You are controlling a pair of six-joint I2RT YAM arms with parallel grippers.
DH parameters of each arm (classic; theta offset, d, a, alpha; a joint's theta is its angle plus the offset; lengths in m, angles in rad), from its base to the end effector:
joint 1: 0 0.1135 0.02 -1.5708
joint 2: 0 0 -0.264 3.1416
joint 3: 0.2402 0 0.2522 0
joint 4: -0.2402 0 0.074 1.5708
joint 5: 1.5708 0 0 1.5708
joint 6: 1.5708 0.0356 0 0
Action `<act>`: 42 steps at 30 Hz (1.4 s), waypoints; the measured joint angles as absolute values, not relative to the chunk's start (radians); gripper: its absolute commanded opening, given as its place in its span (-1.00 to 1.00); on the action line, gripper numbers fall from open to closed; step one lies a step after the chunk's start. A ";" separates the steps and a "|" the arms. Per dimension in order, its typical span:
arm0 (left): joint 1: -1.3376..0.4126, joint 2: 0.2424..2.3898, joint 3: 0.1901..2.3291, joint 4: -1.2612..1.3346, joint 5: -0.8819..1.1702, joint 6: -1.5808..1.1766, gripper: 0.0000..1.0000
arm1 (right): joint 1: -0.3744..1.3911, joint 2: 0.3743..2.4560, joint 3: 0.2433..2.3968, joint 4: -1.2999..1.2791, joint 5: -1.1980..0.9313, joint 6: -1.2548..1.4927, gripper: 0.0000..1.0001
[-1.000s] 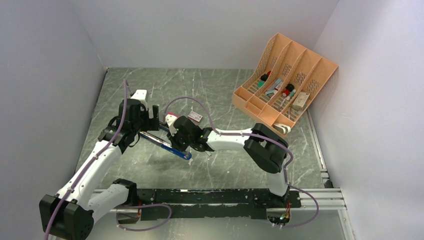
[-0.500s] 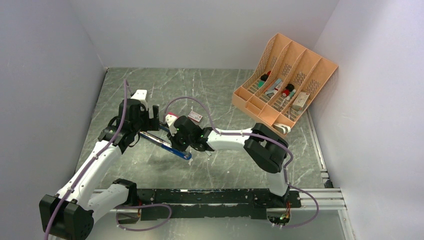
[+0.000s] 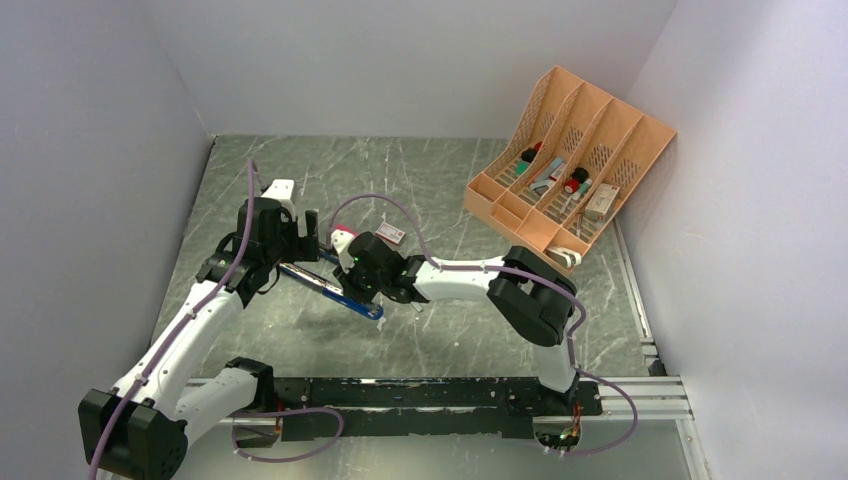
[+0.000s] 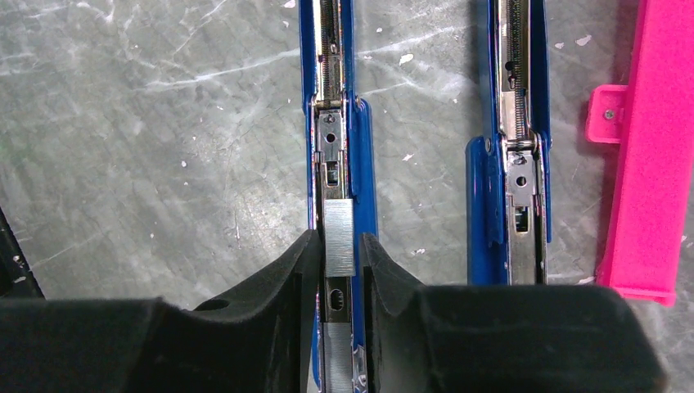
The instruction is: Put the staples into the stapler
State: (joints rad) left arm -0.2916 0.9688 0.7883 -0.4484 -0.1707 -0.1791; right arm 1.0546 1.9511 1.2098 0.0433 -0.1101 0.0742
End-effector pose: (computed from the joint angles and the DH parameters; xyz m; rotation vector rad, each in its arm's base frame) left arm 0.2033 -0.0547 0.2820 0.0279 2.1900 -0.0777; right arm 0.2054 0.3698 0.1672 -1.1680 2.0595 0.7007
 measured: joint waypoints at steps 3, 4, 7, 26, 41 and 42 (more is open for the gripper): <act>-0.292 0.969 0.788 -0.448 -0.171 -0.179 0.96 | 1.055 1.951 1.209 0.044 -0.110 0.073 -0.44; -0.292 0.969 0.788 -0.448 -0.171 -0.179 0.96 | 1.055 1.951 1.209 0.044 -0.109 0.073 -0.44; -0.292 0.969 0.788 -0.448 -0.171 -0.179 0.96 | 1.055 1.947 1.203 0.051 -0.109 0.073 -0.43; -0.292 0.969 0.788 -0.448 -0.171 -0.179 0.96 | 1.055 1.913 1.153 0.086 -0.104 0.074 -0.80; -0.291 0.969 0.788 -0.448 -0.171 -0.179 0.96 | 1.064 1.821 1.050 0.174 -0.125 0.042 -0.79; -0.292 0.969 0.788 -0.448 -0.171 -0.179 0.96 | 1.069 1.817 1.048 0.185 -0.134 0.036 -0.79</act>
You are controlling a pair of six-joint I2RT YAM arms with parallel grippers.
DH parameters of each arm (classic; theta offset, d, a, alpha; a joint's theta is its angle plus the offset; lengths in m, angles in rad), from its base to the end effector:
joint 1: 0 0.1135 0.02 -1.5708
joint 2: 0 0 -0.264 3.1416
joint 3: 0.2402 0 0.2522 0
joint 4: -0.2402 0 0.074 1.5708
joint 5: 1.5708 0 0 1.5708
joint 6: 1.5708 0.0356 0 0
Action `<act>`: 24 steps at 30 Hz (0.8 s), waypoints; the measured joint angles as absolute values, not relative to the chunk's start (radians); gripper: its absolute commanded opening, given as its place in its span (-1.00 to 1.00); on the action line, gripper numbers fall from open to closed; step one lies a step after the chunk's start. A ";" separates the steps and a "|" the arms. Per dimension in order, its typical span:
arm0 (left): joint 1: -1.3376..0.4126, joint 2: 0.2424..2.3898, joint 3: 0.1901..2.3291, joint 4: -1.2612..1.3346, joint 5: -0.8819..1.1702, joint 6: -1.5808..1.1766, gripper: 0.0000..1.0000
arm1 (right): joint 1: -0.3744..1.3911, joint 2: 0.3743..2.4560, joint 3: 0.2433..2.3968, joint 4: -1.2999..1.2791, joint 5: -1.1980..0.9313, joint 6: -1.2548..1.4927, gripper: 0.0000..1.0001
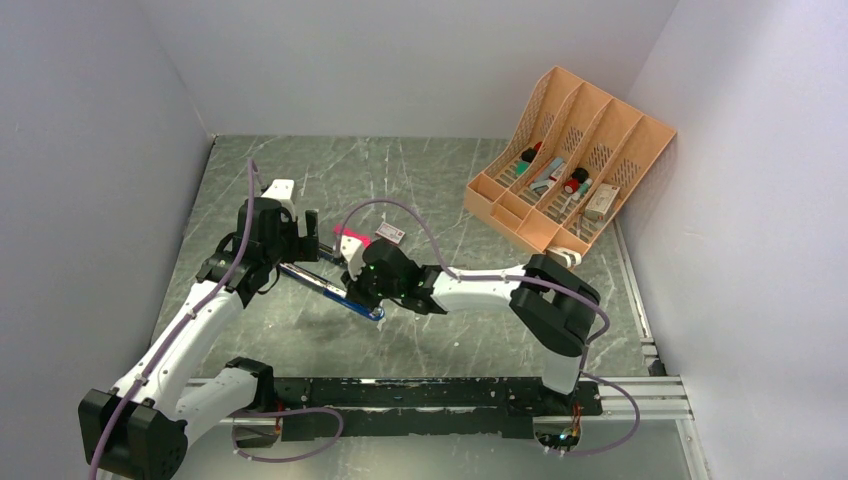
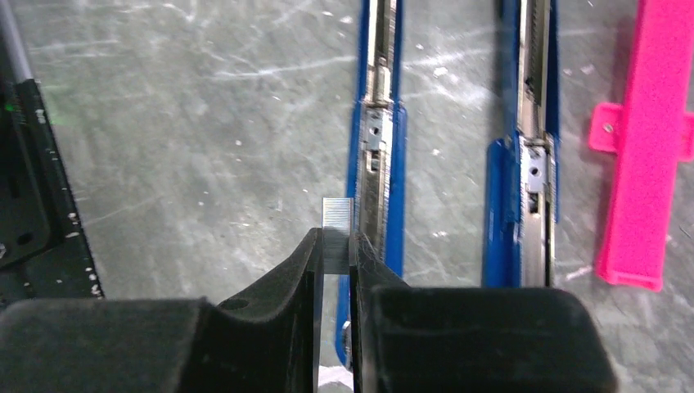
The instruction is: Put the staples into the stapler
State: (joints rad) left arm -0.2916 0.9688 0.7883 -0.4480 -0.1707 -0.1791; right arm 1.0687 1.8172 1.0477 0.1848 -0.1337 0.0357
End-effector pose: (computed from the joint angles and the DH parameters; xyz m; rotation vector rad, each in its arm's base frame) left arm 0.2033 -0.0547 0.2820 0.0278 2.1897 -0.0779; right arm 0.1851 0.3470 0.1819 -1.1835 1.9197 0.7637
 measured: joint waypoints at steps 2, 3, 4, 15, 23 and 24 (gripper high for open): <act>-0.292 0.969 0.788 -0.448 -0.171 -0.179 0.96 | 1.079 1.815 1.047 0.202 -0.156 0.024 -0.78; -0.292 0.969 0.788 -0.448 -0.171 -0.179 0.96 | 1.085 1.815 1.047 0.208 -0.173 0.017 -0.78; -0.292 0.969 0.788 -0.448 -0.171 -0.179 0.96 | 1.090 1.816 1.047 0.213 -0.189 0.012 -0.78; -0.287 0.969 0.788 -0.447 -0.170 -0.172 0.96 | 1.166 1.983 1.112 0.227 -0.336 -0.046 -0.72; -0.287 0.969 0.788 -0.447 -0.170 -0.172 0.96 | 1.172 2.027 1.141 0.236 -0.377 -0.073 -0.40; -0.287 0.969 0.788 -0.447 -0.170 -0.172 0.96 | 1.173 2.028 1.140 0.239 -0.382 -0.076 -0.38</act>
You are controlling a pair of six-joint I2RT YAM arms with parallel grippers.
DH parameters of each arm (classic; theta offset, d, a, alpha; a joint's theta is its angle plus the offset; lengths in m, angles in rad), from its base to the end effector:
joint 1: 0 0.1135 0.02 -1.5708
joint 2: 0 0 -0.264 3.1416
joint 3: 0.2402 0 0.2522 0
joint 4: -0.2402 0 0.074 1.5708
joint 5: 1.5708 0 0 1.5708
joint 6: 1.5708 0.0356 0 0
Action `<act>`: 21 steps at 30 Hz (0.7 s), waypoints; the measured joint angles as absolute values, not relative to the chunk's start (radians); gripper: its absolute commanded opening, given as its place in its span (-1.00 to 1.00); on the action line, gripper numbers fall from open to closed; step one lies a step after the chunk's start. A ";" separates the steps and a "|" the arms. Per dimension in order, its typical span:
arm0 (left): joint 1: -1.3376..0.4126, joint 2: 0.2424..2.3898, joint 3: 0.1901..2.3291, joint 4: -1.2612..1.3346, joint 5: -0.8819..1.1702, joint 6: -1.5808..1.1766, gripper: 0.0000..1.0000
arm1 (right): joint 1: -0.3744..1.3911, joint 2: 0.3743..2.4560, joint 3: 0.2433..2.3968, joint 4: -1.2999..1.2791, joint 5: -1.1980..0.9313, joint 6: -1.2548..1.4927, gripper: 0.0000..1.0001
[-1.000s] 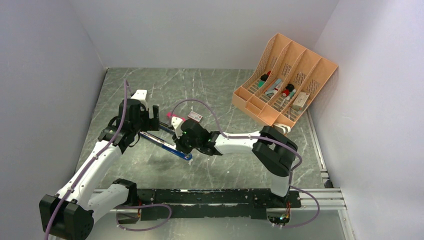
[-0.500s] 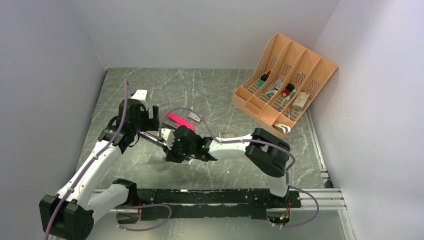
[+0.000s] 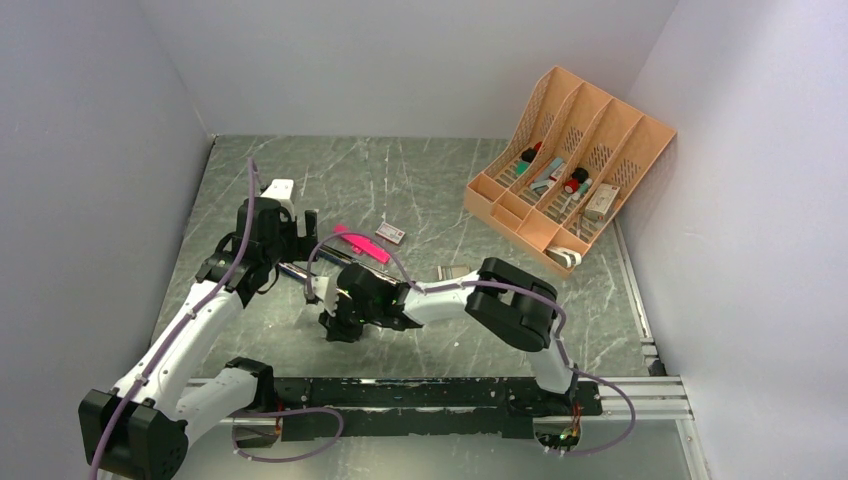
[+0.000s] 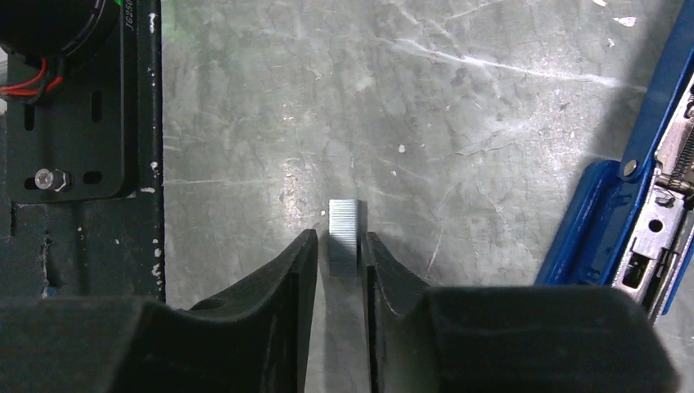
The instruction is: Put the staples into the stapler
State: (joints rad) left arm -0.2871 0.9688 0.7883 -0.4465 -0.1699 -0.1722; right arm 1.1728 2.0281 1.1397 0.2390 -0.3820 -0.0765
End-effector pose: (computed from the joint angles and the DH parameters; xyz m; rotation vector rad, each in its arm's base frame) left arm 0.2037 -0.0539 0.2821 0.0307 2.1881 -0.0727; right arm 0.1517 0.3949 0.1334 -1.5595 1.7769 0.9970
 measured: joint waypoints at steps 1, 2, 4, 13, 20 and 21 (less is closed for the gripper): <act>-0.287 0.969 0.788 -0.447 -0.170 -0.172 0.96 | 1.173 2.028 1.138 0.241 -0.384 -0.077 -0.37; -0.287 0.969 0.788 -0.447 -0.170 -0.172 0.96 | 1.173 2.028 1.135 0.247 -0.387 -0.080 -0.35; -0.287 0.969 0.788 -0.447 -0.170 -0.172 0.96 | 1.173 2.028 1.127 0.262 -0.391 -0.087 -0.34; -0.287 0.969 0.788 -0.447 -0.169 -0.172 0.96 | 1.174 2.018 1.036 0.410 -0.394 -0.136 -0.33; -0.287 0.969 0.788 -0.447 -0.167 -0.172 0.96 | 1.174 1.998 0.944 0.535 -0.393 -0.171 -0.34; -0.287 0.969 0.788 -0.447 -0.167 -0.172 0.96 | 1.174 1.998 0.942 0.541 -0.393 -0.173 -0.35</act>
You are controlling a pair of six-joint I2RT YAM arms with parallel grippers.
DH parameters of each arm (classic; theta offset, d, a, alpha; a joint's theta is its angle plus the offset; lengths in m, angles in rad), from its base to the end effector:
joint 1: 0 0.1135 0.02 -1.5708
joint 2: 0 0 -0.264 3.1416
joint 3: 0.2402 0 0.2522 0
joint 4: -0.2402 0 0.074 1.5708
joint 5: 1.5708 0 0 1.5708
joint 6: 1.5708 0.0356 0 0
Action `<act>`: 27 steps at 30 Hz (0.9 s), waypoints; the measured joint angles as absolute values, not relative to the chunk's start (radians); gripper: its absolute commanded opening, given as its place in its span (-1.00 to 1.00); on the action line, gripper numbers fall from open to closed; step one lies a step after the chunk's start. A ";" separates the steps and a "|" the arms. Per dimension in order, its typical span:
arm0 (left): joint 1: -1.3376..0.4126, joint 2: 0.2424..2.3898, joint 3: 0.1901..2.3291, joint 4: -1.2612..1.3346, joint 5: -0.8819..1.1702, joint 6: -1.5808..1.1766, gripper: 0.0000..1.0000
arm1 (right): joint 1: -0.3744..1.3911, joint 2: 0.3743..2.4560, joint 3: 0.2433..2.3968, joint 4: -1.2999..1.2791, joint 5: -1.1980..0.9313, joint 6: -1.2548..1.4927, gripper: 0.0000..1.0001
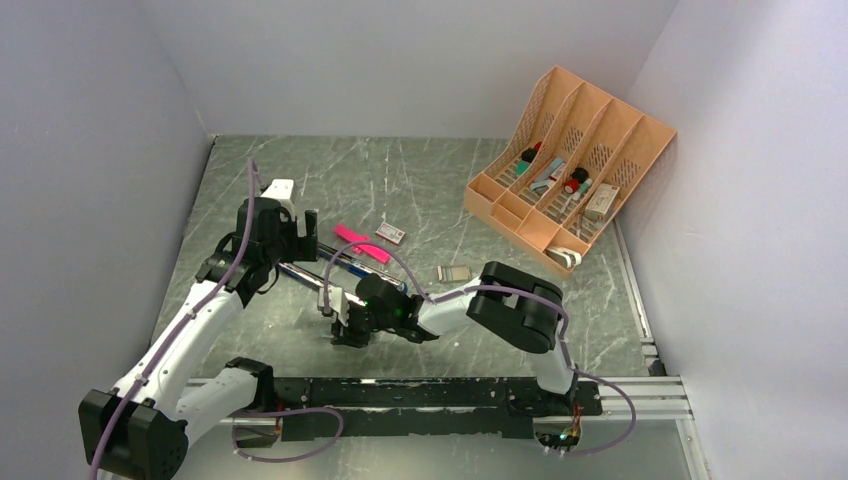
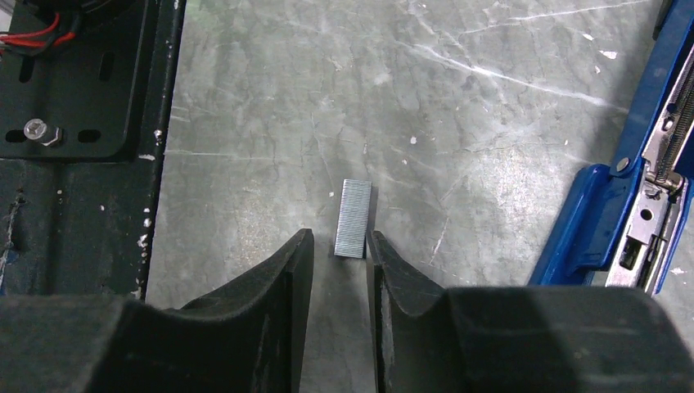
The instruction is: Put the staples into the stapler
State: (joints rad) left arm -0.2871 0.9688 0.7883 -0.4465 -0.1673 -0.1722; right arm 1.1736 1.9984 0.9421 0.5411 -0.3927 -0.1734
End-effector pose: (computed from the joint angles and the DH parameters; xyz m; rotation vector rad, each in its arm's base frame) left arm 0.2037 -0.0540 0.2821 0.0322 2.1885 -0.0755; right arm 0.1403 0.3698 0.1173 -1.5659 1.5548 0.9954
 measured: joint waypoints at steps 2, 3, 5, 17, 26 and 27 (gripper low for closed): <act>-0.287 0.969 0.788 -0.447 -0.167 -0.172 0.96 | 1.174 1.998 0.942 0.542 -0.393 -0.178 -0.36; -0.287 0.969 0.788 -0.447 -0.167 -0.172 0.96 | 1.174 1.998 0.942 0.542 -0.392 -0.178 -0.37; -0.287 0.969 0.788 -0.447 -0.167 -0.172 0.96 | 1.174 1.999 0.942 0.542 -0.391 -0.180 -0.39; -0.287 0.969 0.788 -0.447 -0.167 -0.172 0.95 | 1.174 2.006 0.942 0.558 -0.375 -0.180 -0.63; -0.287 0.969 0.788 -0.447 -0.167 -0.172 0.95 | 1.174 2.005 0.942 0.560 -0.369 -0.181 -0.94; -0.287 0.969 0.788 -0.447 -0.167 -0.172 0.95 | 1.174 2.004 0.942 0.559 -0.369 -0.181 -0.96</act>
State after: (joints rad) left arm -0.2874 0.9688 0.7883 -0.4465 -0.1669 -0.1722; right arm 1.1736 2.0045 0.9421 0.5594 -0.3691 -0.1806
